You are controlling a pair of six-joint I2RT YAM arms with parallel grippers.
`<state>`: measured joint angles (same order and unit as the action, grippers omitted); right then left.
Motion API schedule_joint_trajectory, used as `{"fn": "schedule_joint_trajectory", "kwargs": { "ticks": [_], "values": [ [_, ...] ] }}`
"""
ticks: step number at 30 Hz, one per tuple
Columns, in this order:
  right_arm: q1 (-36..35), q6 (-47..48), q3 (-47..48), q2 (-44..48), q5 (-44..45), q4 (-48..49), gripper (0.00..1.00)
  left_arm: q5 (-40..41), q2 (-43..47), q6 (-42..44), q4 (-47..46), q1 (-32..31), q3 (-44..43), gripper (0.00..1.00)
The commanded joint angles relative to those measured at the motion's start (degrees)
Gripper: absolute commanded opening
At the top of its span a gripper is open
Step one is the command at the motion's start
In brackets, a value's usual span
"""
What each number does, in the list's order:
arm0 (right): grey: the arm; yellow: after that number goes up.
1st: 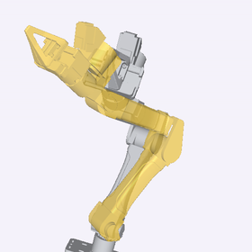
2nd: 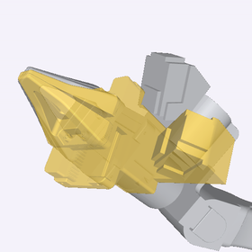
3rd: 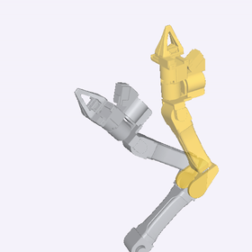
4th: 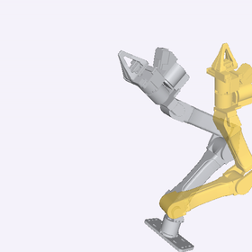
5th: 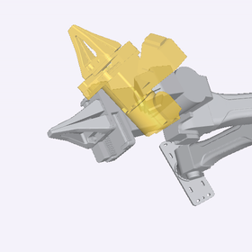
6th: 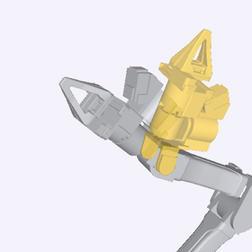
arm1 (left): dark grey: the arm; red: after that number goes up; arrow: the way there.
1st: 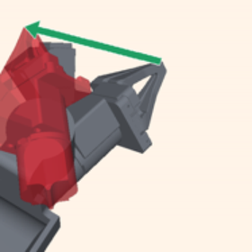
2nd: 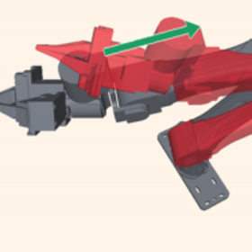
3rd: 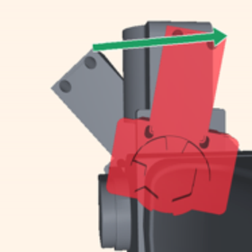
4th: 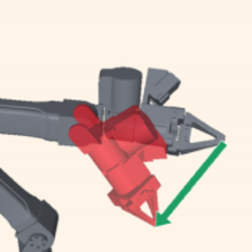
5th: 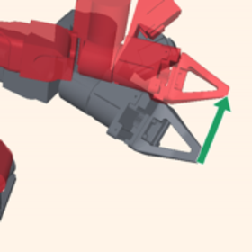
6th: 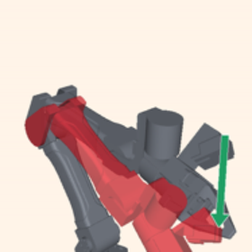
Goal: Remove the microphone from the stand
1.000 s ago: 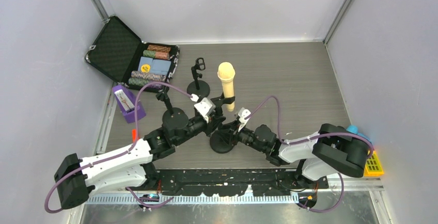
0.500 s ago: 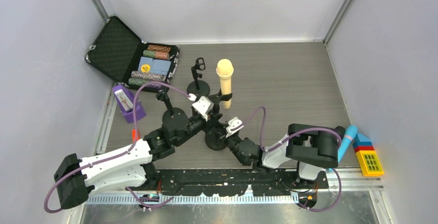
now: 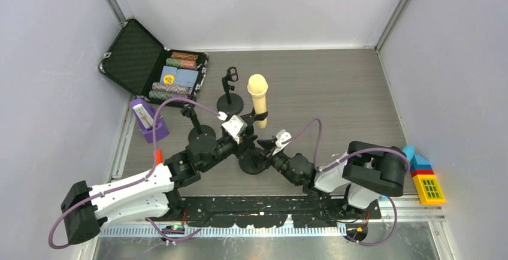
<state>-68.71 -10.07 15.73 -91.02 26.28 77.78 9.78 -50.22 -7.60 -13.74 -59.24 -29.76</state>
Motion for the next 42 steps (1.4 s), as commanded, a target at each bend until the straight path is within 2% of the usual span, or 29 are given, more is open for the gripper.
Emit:
{"fn": "schedule_joint_trajectory", "kwargs": {
  "ticks": [1,4,8,13,17,18,21,27,31,33,40,41,42],
  "values": [
    [5.5,-6.3,-0.8,3.6,-12.0,2.9,0.58,-1.4,1.7,-0.1,0.4,-0.2,0.7,0.0],
    [8.7,-8.1,-0.1,4.0,-21.3,1.8,0.55,-1.5,1.9,-0.1,0.4,-0.2,1.0,0.0],
    [11.7,-8.6,0.8,4.1,-27.3,1.5,0.53,-1.9,1.9,-0.1,0.2,-0.2,1.0,0.0],
    [12.8,-5.9,1.6,3.9,-27.9,0.3,0.39,-2.3,1.1,-0.4,-0.6,-0.3,1.2,0.0],
    [12.8,-5.2,2.1,3.4,-26.9,0.0,0.18,-1.8,0.4,-1.0,-0.9,-0.3,0.9,0.0],
    [12.6,-4.8,2.3,3.4,-26.8,-0.1,0.1,-1.6,0.4,-1.3,-1.0,-0.2,0.9,0.0],
    [10.5,-1.4,2.4,3.5,-20.8,-1.3,0.02,-1.0,0.6,-1.8,-1.6,-0.2,1.2,0.0],
    [-0.2,15.3,3.6,1.4,2.1,0.6,0.0,0.3,1.3,-2.4,-0.9,-0.2,1.1,0.0],
    [-6.4,21.5,7.0,-2.6,17.1,4.7,0.0,0.8,0.8,-2.8,-0.2,-0.3,0.5,0.0],
    [-8.2,21.9,8.9,-3.9,19.8,4.7,0.0,1.2,0.8,-2.8,0.1,-0.3,0.2,0.0],
    [-10.0,18.7,11.1,-6.9,21.0,4.8,0.01,1.9,0.9,-2.9,0.5,-0.3,-0.1,0.0],
    [-10.0,18.7,10.9,-7.0,20.3,4.8,0.03,2.0,0.9,-2.9,0.6,-0.3,0.0,0.0],
    [-9.8,18.7,10.3,-6.8,19.7,4.8,0.16,2.0,0.9,-2.9,0.6,-0.3,0.1,0.0]
  ]
}}
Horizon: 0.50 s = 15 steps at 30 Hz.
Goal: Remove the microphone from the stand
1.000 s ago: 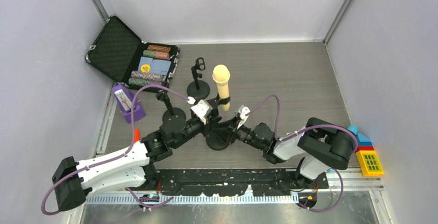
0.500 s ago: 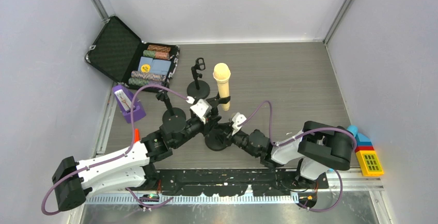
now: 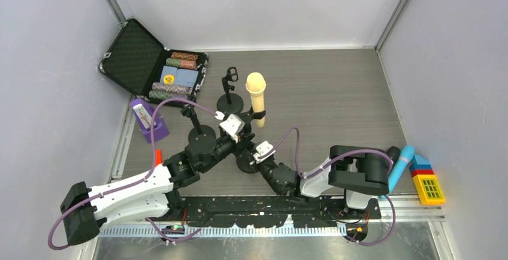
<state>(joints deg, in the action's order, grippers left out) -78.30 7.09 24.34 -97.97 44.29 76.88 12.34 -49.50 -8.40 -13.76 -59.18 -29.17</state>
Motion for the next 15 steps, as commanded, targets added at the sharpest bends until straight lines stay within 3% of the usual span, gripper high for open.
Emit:
{"fn": "schedule_joint_trajectory", "kwargs": {
  "ticks": [1,2,4,6,10,15],
  "values": [
    [-0.1,1.5,1.3,0.6,0.3,5.6,0.22,-0.5,0.2,-2.0,0.7,-0.3,-0.5,0.0],
    [0.3,0.5,0.1,1.0,-0.6,5.7,0.41,-0.6,0.2,-2.0,0.8,-0.3,-0.5,0.0],
    [2.0,-3.0,-2.4,2.8,-4.7,5.6,0.65,-1.0,0.1,-1.9,0.8,-0.3,-0.4,0.0],
    [4.8,-8.0,-5.1,5.1,-10.4,5.6,0.75,-1.3,0.1,-1.7,0.9,-0.3,-0.4,0.0],
    [11.4,-15.9,-9.2,9.8,-23.3,5.5,0.79,-1.7,-0.1,-1.4,0.7,-0.4,-0.4,0.0],
    [18.2,-19.1,-9.9,12.5,-34.8,4.0,0.67,-3.2,-1.2,-1.3,0.5,-0.4,-0.8,0.0]
  ]
}}
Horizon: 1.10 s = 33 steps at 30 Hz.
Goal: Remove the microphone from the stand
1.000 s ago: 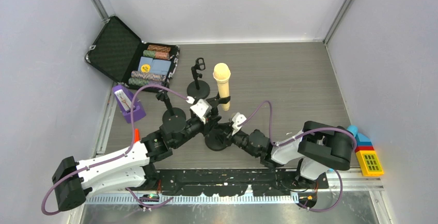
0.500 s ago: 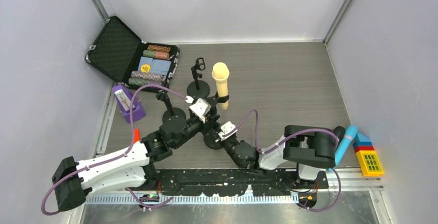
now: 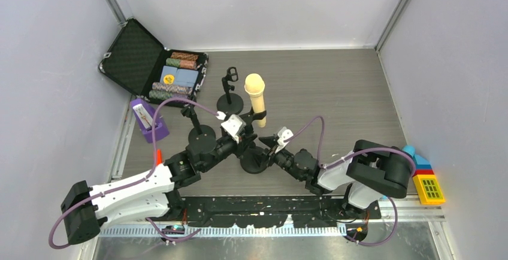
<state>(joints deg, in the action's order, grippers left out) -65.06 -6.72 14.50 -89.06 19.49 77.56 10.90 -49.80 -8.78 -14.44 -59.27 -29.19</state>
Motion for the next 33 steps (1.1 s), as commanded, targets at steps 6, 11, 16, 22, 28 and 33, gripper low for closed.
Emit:
{"fn": "schedule_joint_trajectory", "kwargs": {
  "ticks": [6,11,16,22,28,33],
  "values": [
    [9.2,-3.9,1.4,4.6,-18.0,0.7,0.62,-2.9,-1.5,-1.1,1.2,-0.2,-1.2,0.0],
    [11.8,-3.3,3.0,4.5,-24.8,-1.5,0.53,-3.3,-1.7,-1.2,1.1,-0.2,-1.3,0.0],
    [12.1,-2.5,3.8,2.9,-25.2,-0.9,0.25,-2.7,-1.7,-1.9,1.2,-0.3,-1.5,0.0],
    [9.4,-0.2,3.8,2.2,-16.1,-0.7,0.01,-0.2,-2.2,-4.9,2.7,-0.3,-2.5,0.0],
    [-2.5,13.9,5.9,-1.2,8.3,3.2,0.0,2.0,-2.0,-5.9,2.6,-0.3,-2.2,0.0],
    [-9.0,20.1,11.0,-6.9,25.3,5.0,0.0,3.1,-1.7,-6.3,3.1,-0.4,-2.3,0.0]
  ]
}}
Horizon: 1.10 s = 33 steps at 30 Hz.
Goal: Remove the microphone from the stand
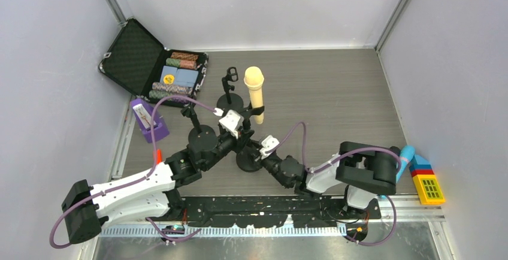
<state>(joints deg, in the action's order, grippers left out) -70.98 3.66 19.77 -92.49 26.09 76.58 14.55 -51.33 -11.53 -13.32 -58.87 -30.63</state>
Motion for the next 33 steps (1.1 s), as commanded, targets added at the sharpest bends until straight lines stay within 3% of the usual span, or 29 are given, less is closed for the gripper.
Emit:
{"fn": "schedule_joint_trajectory", "kwargs": {
  "ticks": [1,10,16,17,18,19,20,22,25,29,33],
  "values": [
    [-3.4,9.6,6.3,-3.9,19.9,6.1,0.0,-0.5,-0.3,-3.6,2.1,-0.8,-0.8,0.0],
    [-5.3,4.8,10.4,-7.5,25.6,6.0,0.0,0.4,-0.5,-3.7,2.3,-1.1,-0.7,0.0],
    [-2.7,-4.0,4.8,-4.1,12.9,6.0,0.02,-2.1,-0.2,-1.8,2.2,-1.1,-0.8,0.0],
    [-1.8,-6.1,3.2,-2.9,11.0,6.0,0.07,-2.5,-0.2,-1.6,2.2,-1.1,-0.8,0.0],
    [0.3,-10.1,2.4,-2.3,6.6,5.9,0.2,-2.7,-0.3,-1.3,2.2,-1.1,-1.0,0.0],
    [1.4,-12.0,1.0,-1.3,4.6,5.9,0.25,-2.8,-0.3,-1.2,2.2,-1.1,-1.0,0.0],
    [3.6,-15.6,0.5,-0.9,0.9,5.9,0.4,-2.9,-0.4,-1.2,2.2,-1.1,-1.0,0.0],
    [6.3,-18.3,-1.2,0.2,-3.7,5.9,0.52,-3.2,-0.5,-0.8,2.5,-1.1,-1.1,0.0],
    [9.4,-17.5,-2.0,0.9,-9.8,5.9,0.59,-4.5,-0.8,-0.2,2.8,-1.1,-1.5,0.0],
    [12.8,-14.6,-2.5,1.6,-18.6,5.9,0.59,-5.8,-1.4,0.1,3.6,-1.1,-2.3,0.0],
    [16.1,-12.8,-2.2,1.9,-26.0,5.8,0.49,-6.8,-1.7,0.3,3.6,-1.1,-2.6,0.0]
  ]
}}
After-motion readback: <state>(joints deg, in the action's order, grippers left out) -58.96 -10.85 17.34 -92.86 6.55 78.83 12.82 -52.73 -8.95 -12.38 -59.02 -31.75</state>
